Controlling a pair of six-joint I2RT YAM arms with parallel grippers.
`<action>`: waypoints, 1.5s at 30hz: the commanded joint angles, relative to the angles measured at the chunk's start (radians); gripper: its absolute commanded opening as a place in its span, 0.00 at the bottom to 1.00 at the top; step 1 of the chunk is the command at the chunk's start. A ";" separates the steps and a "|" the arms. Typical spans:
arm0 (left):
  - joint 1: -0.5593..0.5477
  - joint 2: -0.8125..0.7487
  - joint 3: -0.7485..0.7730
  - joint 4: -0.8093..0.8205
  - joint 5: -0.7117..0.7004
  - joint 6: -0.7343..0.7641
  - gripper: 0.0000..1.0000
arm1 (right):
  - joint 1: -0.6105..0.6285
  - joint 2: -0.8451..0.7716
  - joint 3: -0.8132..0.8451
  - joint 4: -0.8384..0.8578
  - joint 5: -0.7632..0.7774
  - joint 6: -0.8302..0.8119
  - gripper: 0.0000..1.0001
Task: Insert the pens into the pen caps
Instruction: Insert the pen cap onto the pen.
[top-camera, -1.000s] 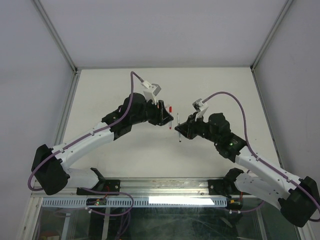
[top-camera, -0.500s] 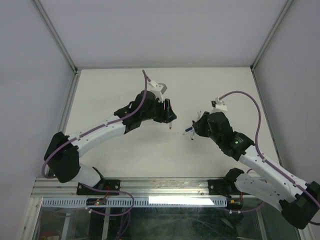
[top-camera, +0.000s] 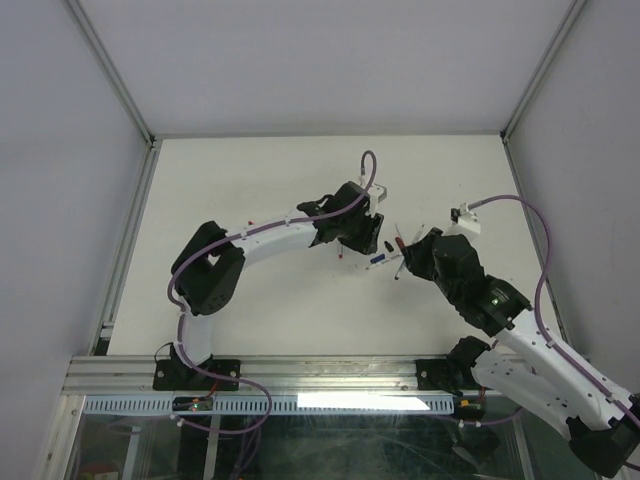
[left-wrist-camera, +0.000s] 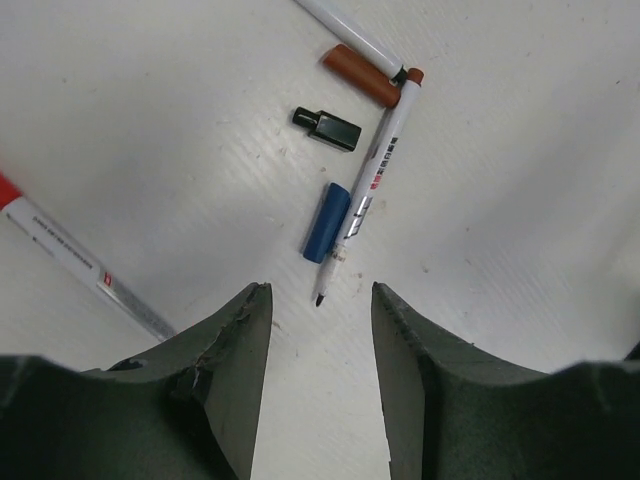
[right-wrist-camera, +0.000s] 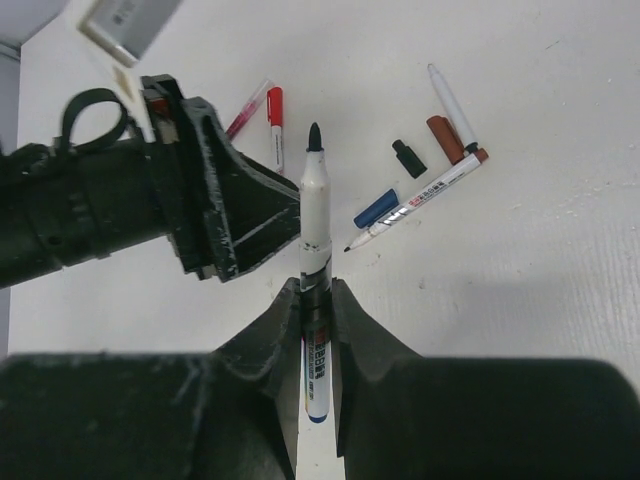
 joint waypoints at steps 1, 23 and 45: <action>-0.031 0.059 0.117 -0.068 -0.016 0.164 0.45 | -0.002 -0.036 -0.012 0.002 0.042 0.023 0.00; -0.045 0.198 0.242 -0.108 -0.022 0.258 0.45 | -0.002 -0.086 -0.049 -0.013 0.004 0.059 0.00; -0.050 0.256 0.263 -0.106 -0.005 0.257 0.43 | -0.003 -0.099 -0.054 -0.023 -0.001 0.070 0.00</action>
